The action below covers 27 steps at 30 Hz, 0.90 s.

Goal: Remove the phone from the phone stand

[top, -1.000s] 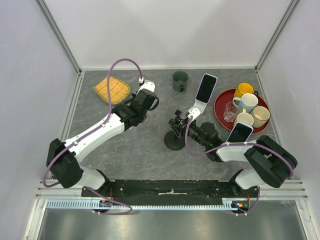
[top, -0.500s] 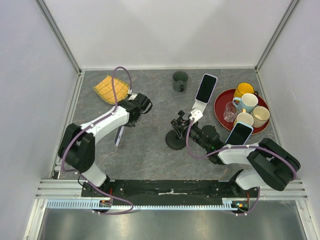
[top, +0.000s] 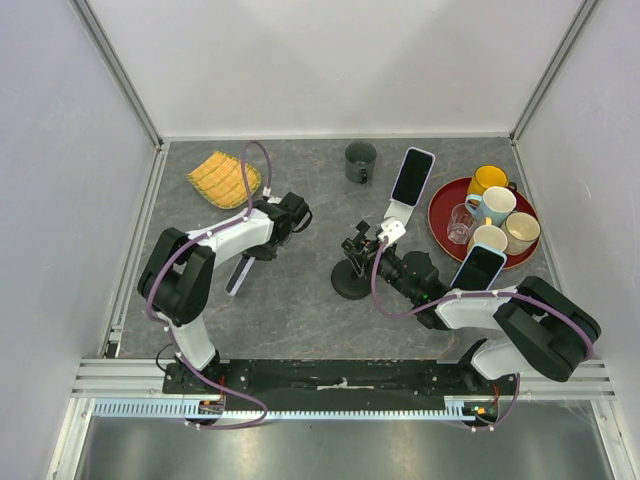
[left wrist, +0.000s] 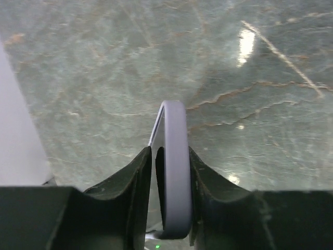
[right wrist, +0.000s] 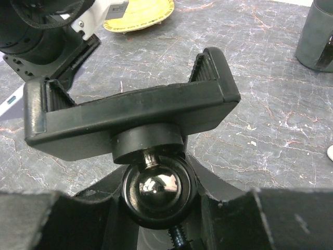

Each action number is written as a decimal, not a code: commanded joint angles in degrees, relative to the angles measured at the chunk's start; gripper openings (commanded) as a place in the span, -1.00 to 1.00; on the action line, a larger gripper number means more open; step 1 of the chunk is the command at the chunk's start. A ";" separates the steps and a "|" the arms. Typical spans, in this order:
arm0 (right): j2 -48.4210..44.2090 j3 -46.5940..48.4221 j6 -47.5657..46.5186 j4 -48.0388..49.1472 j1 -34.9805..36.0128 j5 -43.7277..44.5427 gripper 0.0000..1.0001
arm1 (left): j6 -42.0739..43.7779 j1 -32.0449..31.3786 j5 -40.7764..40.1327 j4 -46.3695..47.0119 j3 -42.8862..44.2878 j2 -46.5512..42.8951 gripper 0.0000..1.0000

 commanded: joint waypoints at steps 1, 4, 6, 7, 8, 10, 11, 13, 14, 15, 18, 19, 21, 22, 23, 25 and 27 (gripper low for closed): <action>-0.49 -1.05 0.63 0.34 -0.01 0.76 -1.00 | -3.68 0.30 8.60 3.06 -0.39 1.16 -0.17; -0.40 -1.14 0.72 0.60 0.08 0.77 -1.00 | -3.95 0.13 12.91 5.08 -0.92 1.34 -0.01; -0.31 -1.14 0.72 0.69 0.08 0.76 -1.00 | -4.21 -0.05 15.46 5.96 -1.01 1.43 0.09; -0.31 -1.05 0.63 0.69 0.08 0.76 -1.00 | -4.30 -0.14 15.99 6.23 -1.10 1.43 0.14; -0.22 -1.05 0.81 0.69 0.08 0.59 -1.00 | -4.30 -0.14 16.61 6.40 -1.10 1.34 0.17; -0.13 -1.05 0.81 0.69 0.08 0.50 -1.00 | -4.65 -0.23 18.45 7.11 -1.19 0.81 0.25; -0.13 -1.05 0.72 0.69 0.08 0.41 -1.00 | -4.74 -0.31 19.07 7.46 -1.28 0.64 0.26; -0.13 -1.05 0.81 0.69 0.08 0.59 -1.00 | -5.09 -0.40 20.91 8.42 -1.63 -0.15 0.34; 0.04 -1.05 0.81 0.69 0.08 0.59 -1.00 | -5.18 -0.40 21.36 8.86 -1.72 -0.24 0.38; -0.05 -1.05 0.81 0.69 0.08 0.50 -1.00 | -5.36 -0.49 22.32 9.04 -1.98 -0.42 0.41; 0.04 -0.96 0.72 0.69 0.08 0.50 -1.00 | -5.71 -0.49 23.81 10.09 -2.42 -1.21 0.52; 0.04 -0.96 0.72 0.69 0.17 0.41 -1.00 | -5.80 -0.49 24.08 10.44 -2.42 -1.56 0.57; 0.13 -0.96 0.55 0.69 0.08 0.06 -1.00 | -6.15 -0.49 24.96 11.06 -2.86 -3.49 0.59; 0.13 -0.88 0.55 0.69 0.17 -0.03 -1.00 | -6.15 -0.49 25.40 11.41 -3.03 -4.45 0.61; 0.22 -0.87 0.46 0.69 0.17 -0.11 -1.00 | -6.23 -0.49 25.84 12.89 -3.38 -7.16 0.63; 0.22 -0.79 0.46 0.69 0.17 -0.55 -1.00 | -5.45 -0.49 28.20 15.88 -4.96 -10.86 0.68; 0.30 -0.79 0.19 0.86 0.17 -0.82 -1.00 | -3.00 -0.49 33.71 23.25 -8.02 -17.69 0.68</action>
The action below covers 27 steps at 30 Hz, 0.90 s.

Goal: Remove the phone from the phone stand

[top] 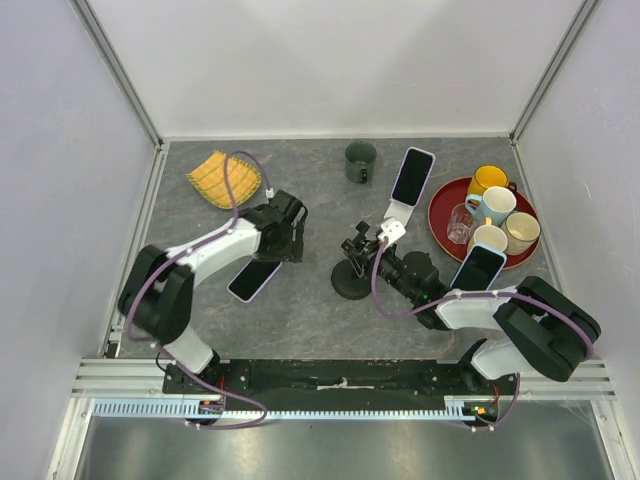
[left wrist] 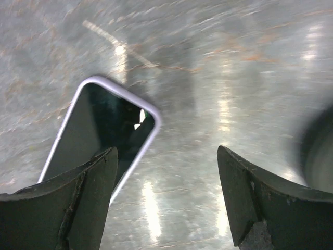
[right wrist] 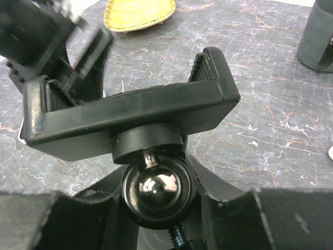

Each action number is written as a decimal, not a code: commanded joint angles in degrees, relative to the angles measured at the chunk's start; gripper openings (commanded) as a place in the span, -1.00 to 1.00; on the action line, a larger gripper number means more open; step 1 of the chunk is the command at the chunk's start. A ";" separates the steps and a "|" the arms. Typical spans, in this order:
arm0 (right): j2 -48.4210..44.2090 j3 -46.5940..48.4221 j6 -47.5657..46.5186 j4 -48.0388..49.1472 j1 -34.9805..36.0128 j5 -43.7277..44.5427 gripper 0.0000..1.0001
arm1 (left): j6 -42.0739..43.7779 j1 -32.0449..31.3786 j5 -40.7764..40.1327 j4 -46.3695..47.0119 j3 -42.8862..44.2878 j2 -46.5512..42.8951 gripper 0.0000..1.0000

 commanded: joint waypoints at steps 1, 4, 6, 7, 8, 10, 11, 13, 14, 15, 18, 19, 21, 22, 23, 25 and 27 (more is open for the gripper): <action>0.31 -0.55 0.24 0.69 -0.03 -0.88 -1.00 | 1.97 -0.21 10.66 14.48 -4.24 -14.33 0.68; 0.57 -0.37 -0.11 0.78 0.15 -0.80 -1.00 | 5.84 -0.21 19.97 27.14 -10.21 -23.22 0.68; 0.83 -0.28 -0.29 0.78 0.32 -0.80 -1.00 | 7.34 -0.38 23.76 32.76 -13.20 -26.56 0.69; 0.92 -0.20 -0.46 0.60 0.41 -2.36 -1.00 | 7.69 -0.38 24.56 33.40 -13.47 -28.40 0.71; 1.01 -0.11 -0.64 0.51 0.50 -2.64 -1.00 | 8.65 -0.38 28.40 33.67 -13.39 -28.85 0.73; 1.27 0.16 -0.90 0.43 0.76 -2.99 -1.00 | 11.55 -0.91 31.76 33.58 -13.04 -29.38 0.75; 1.45 0.24 -1.25 0.42 0.94 -3.52 -1.00 | 12.61 -1.34 32.99 33.67 -13.04 -29.56 0.76; 1.62 0.51 -1.52 0.34 1.20 -3.78 -1.00 | 16.21 -3.19 34.15 33.58 -13.12 -30.00 0.77; 1.80 0.60 -1.78 0.08 1.29 -4.05 -1.00 | 17.70 -3.80 34.67 33.49 -13.30 -30.52 0.77; 1.71 0.68 -1.96 -0.10 1.38 -4.22 -1.00 | 20.93 -5.29 35.02 33.49 -13.30 -30.79 0.76; 1.97 1.03 -2.48 -0.45 1.73 -5.10 -1.00 | 27.96 -8.63 36.70 32.44 -12.69 -30.88 0.74; 2.15 1.21 -2.75 -0.54 1.82 -5.45 -1.00 | 29.30 -9.43 36.70 31.74 -12.16 -30.62 0.74; 2.50 1.56 -3.19 -0.80 2.17 -6.07 -1.00 | 33.33 -11.18 37.14 29.37 -10.41 -29.30 0.72; 2.59 1.65 -3.36 -0.89 2.26 -6.16 -1.00 | 34.49 -11.63 37.40 28.58 -9.88 -28.86 0.70; 2.59 1.74 -3.63 -1.07 2.52 -6.42 -1.00 | 36.42 -12.07 37.40 27.27 -8.83 -27.64 0.68; 2.59 1.91 -3.98 -1.25 2.87 -6.42 -1.00 | 37.66 -12.25 37.31 26.38 -7.59 -26.67 0.66; 2.59 2.00 -4.33 -1.59 3.05 -6.51 -1.00 | 39.86 -12.25 37.58 25.32 -6.36 -25.35 0.61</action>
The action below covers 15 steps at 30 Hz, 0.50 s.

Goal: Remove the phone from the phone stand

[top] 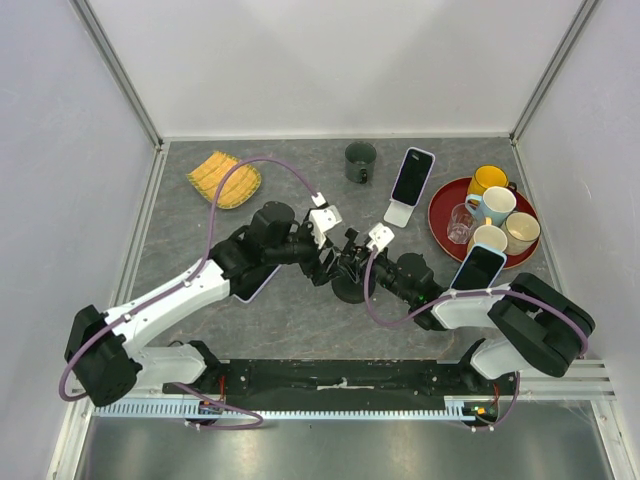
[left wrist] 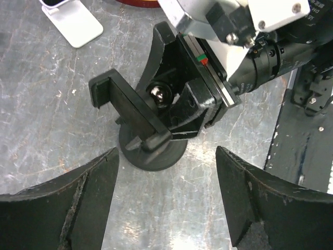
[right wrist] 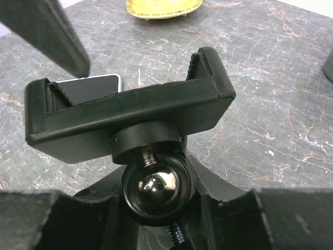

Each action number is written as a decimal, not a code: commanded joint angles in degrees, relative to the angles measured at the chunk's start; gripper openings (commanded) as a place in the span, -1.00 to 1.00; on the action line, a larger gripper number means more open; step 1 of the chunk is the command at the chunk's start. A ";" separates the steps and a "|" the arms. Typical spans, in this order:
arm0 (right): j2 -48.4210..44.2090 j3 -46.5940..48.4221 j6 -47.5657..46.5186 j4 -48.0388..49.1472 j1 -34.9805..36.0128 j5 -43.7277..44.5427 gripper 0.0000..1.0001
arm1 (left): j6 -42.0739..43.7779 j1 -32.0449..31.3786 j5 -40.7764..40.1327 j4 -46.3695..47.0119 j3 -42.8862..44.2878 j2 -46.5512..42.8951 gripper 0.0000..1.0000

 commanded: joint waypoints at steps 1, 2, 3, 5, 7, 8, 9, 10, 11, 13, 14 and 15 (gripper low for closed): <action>0.82 1.37 0.74 -2.10 0.89 -2.18 -1.00 | 9.74 -0.14 1.69 -2.42 4.72 2.43 0.58; 0.82 1.46 0.74 -2.27 0.97 -2.18 -1.00 | 11.14 -0.14 1.60 -2.68 4.99 2.70 0.55; 0.82 1.54 0.48 -2.36 1.06 -2.27 -1.00 | 11.76 -0.14 1.51 -3.03 5.25 3.57 0.51; 0.91 1.63 0.39 -2.54 1.24 -2.27 -1.00 | 13.26 -0.14 2.91 -4.87 6.57 4.37 0.33; 1.08 1.72 0.21 -2.63 1.33 -2.36 -1.00 | 14.31 -0.05 4.14 -6.02 7.80 5.69 0.19; 1.08 1.72 0.12 -2.63 1.50 -2.36 -1.00 | 14.41 -0.14 4.41 -6.63 8.06 6.13 0.16; 1.08 1.72 0.21 -2.63 1.41 -2.44 -1.00 | 14.58 -0.14 4.50 -7.68 8.33 6.48 0.15; 1.17 1.81 0.12 -2.63 1.50 -2.36 -1.00 | 14.93 -0.14 5.02 -8.21 8.77 7.18 0.05; 1.26 1.81 0.12 -2.54 1.59 -2.44 -1.00 | 15.11 -0.14 5.20 -8.57 8.94 7.45 0.03; 1.43 1.90 0.12 -2.63 1.59 -2.71 -1.00 | 15.20 -0.05 5.99 -8.92 9.03 7.97 -0.10; 1.44 1.90 0.12 -2.54 1.76 -2.71 -1.00 | 15.11 -0.14 6.34 -8.84 9.03 7.98 -0.13; 1.52 1.98 0.03 -2.63 1.68 -2.71 -1.00 | 15.20 -0.14 6.61 -8.92 9.12 8.15 -0.18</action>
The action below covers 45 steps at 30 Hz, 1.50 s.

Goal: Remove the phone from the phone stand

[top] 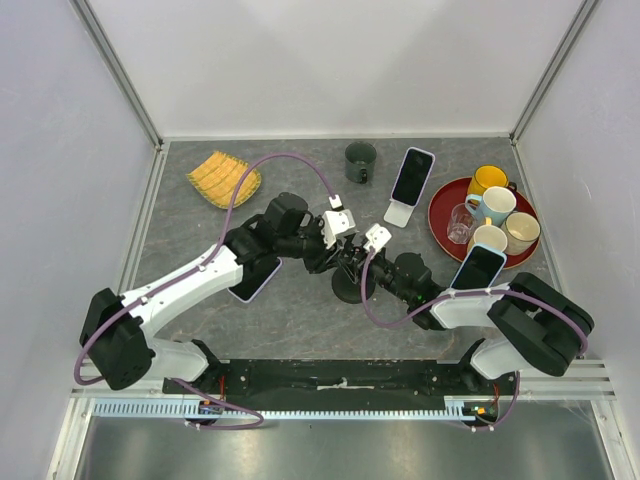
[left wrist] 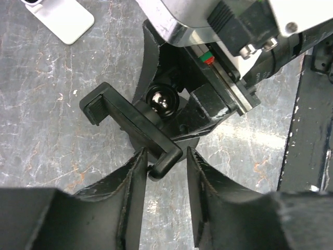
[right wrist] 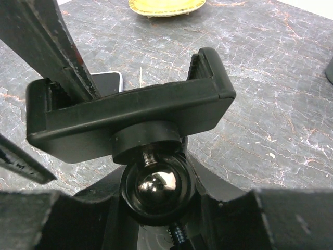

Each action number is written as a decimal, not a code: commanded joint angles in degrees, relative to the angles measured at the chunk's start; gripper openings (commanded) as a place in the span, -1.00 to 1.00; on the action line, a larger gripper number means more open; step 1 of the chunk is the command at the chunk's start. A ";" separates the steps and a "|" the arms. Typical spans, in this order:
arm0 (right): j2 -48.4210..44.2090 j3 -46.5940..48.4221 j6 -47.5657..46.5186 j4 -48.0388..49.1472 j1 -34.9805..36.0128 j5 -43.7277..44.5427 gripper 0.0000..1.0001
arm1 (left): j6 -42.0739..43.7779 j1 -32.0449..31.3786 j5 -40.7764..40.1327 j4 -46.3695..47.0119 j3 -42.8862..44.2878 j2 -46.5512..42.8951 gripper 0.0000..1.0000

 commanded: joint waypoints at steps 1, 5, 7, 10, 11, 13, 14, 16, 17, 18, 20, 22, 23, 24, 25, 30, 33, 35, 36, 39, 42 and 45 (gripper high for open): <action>1.37 1.39 1.61 -1.43 1.06 -2.64 -1.00 | 3.18 -0.14 4.14 -1.84 2.54 0.72 -0.24; 1.72 1.48 1.35 -1.42 1.24 -3.08 -1.00 | 3.26 -0.14 4.58 -1.84 3.07 1.16 -0.58; 1.90 1.57 1.17 -1.42 1.33 -3.26 -1.00 | 3.26 -0.14 5.37 -2.02 3.51 1.25 -0.87; 1.90 1.40 1.08 -1.16 1.42 -3.35 -0.85 | 3.26 -0.14 5.64 -2.02 3.69 1.34 -0.96; 1.81 1.40 1.08 -0.90 1.42 -3.35 -0.79 | 3.18 -0.14 5.55 -1.93 3.69 1.25 -0.96; 1.29 0.96 1.34 -0.55 1.42 -3.08 -0.52 | 3.26 -0.14 4.85 -1.93 3.42 1.16 -0.96; 0.94 0.78 1.43 -0.37 1.42 -2.82 -0.36 | 3.26 -0.14 4.41 -1.75 3.34 0.99 -0.96; -0.81 -0.09 1.61 0.07 1.42 -1.43 -0.05 | 3.09 -0.14 2.75 -1.32 2.90 0.46 -0.96; -1.35 -0.62 1.61 0.50 1.42 -0.63 0.05 | 2.91 -0.14 1.95 -0.36 2.55 0.11 -0.96; -2.05 -1.24 1.70 1.73 1.42 0.77 0.15 | 2.65 -0.14 0.90 0.44 1.85 -0.68 -0.96; -4.16 -2.82 1.96 2.53 1.42 4.64 0.42 | 1.77 0.04 -2.09 1.76 1.14 -1.30 -0.96; -6.09 -3.87 1.96 2.88 1.42 7.27 0.62 | 0.81 0.12 -5.33 3.43 0.61 -1.91 -0.96; -6.62 -4.23 2.22 3.14 1.42 7.98 0.66 | 0.54 0.21 -6.48 3.95 0.61 -1.92 -0.96; -7.15 -4.66 2.40 3.84 1.42 8.51 0.73 | 0.28 0.30 -8.76 4.92 0.61 -1.74 -0.96; -8.11 -5.28 2.49 4.11 1.50 9.47 0.77 | -0.59 0.56 -10.43 5.80 0.52 -1.57 -0.96; -10.49 -7.04 3.28 5.08 1.42 16.15 0.79 | -3.94 2.06 -24.38 11.59 0.87 -0.25 -0.96; -11.81 -8.01 3.54 5.25 1.33 19.14 0.80 | -4.73 3.55 -34.75 15.29 2.36 2.56 -0.96; -12.25 -8.18 3.54 5.26 1.42 19.59 0.80 | -5.61 5.57 -38.30 16.09 3.85 4.66 -0.96; -12.25 -8.10 3.54 5.26 1.42 19.59 0.80 | -7.00 6.44 -40.49 16.26 5.51 6.94 -0.96; -12.43 -8.27 3.37 5.08 1.42 19.77 0.80 | -9.56 10.05 -42.08 17.49 7.72 11.16 -0.96; -12.86 -8.36 3.28 4.90 1.42 20.29 0.80 | -11.58 13.13 -44.98 19.61 10.35 15.29 -0.96; -13.04 -8.36 3.28 4.64 1.42 20.91 0.80 | -12.03 15.06 -47.79 18.82 13.78 18.38 -0.96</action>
